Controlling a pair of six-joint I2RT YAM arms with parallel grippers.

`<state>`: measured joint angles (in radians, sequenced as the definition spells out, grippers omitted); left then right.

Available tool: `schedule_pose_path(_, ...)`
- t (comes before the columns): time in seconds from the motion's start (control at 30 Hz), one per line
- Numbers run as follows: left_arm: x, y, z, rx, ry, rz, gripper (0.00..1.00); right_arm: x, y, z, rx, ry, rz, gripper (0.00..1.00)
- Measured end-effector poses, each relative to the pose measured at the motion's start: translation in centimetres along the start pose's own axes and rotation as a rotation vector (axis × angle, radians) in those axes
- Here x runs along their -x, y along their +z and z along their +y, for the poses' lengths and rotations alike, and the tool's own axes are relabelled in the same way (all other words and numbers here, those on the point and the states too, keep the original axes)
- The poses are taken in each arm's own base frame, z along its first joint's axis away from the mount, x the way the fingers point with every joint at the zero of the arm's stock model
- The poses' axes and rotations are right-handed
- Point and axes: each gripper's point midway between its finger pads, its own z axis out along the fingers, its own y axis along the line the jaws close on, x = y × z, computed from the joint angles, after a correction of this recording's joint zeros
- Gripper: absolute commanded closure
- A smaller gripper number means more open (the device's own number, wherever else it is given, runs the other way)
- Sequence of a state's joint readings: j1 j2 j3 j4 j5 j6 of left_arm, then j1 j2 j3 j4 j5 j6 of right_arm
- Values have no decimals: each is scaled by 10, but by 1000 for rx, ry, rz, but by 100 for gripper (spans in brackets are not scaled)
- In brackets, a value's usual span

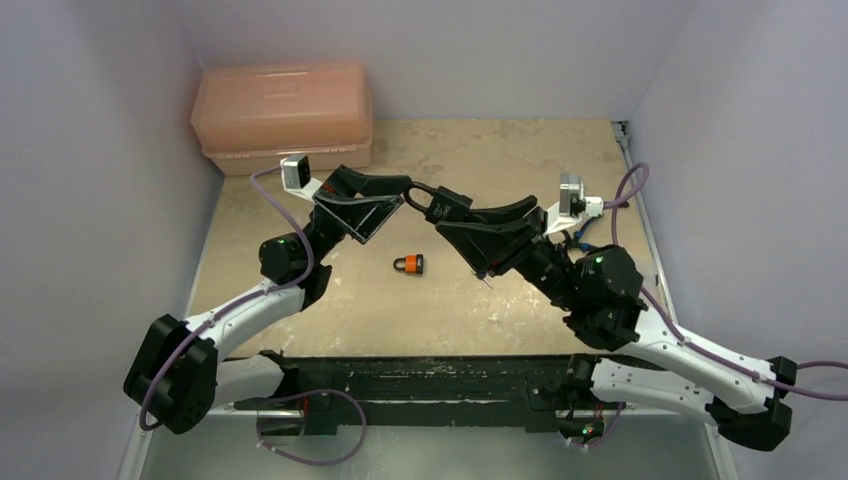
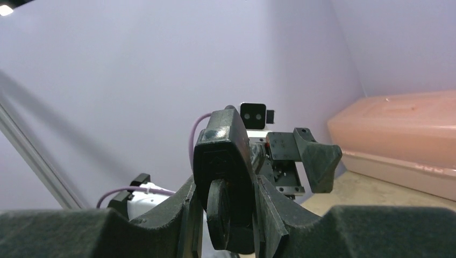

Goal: Unlock with the key

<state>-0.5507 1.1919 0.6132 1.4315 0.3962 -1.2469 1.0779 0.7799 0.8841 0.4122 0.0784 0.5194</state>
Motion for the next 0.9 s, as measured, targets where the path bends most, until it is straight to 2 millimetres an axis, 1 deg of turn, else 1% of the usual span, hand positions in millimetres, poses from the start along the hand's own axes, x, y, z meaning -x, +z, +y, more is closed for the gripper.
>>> schedule_pose_path(0.1, 1, 1, -5, -17, -10, -3, 26, -2, 10, 1, 7, 37, -10, 100)
schedule_pose_path(0.27, 1, 1, -10, -32, -5, 2, 27, -15, 21, -6, -15, 78, 5, 100)
schedule_pose_path(0.37, 3, 1, -13, -38, -2, -1, 31, -18, 25, -5, -14, 98, 8, 100)
schedule_pose_path(0.5, 5, 1, -19, -52, 5, -3, 31, -12, 27, -5, -22, 122, -16, 100)
schedule_pose_path(0.63, 8, 0, -29, -76, 15, -9, 31, -3, 27, -13, -69, 123, -60, 100)
schedule_pose_path(0.73, 10, 0, -36, -94, 24, -13, 30, 1, 28, -16, -85, 122, -73, 100)
schedule_pose_path(0.83, 10, 0, -37, -96, 24, -10, 29, 0, 32, -15, -83, 127, -72, 100)
schedule_pose_path(0.9, 9, 0, -37, -97, 24, -8, 30, -5, 36, -14, -72, 131, -62, 100)
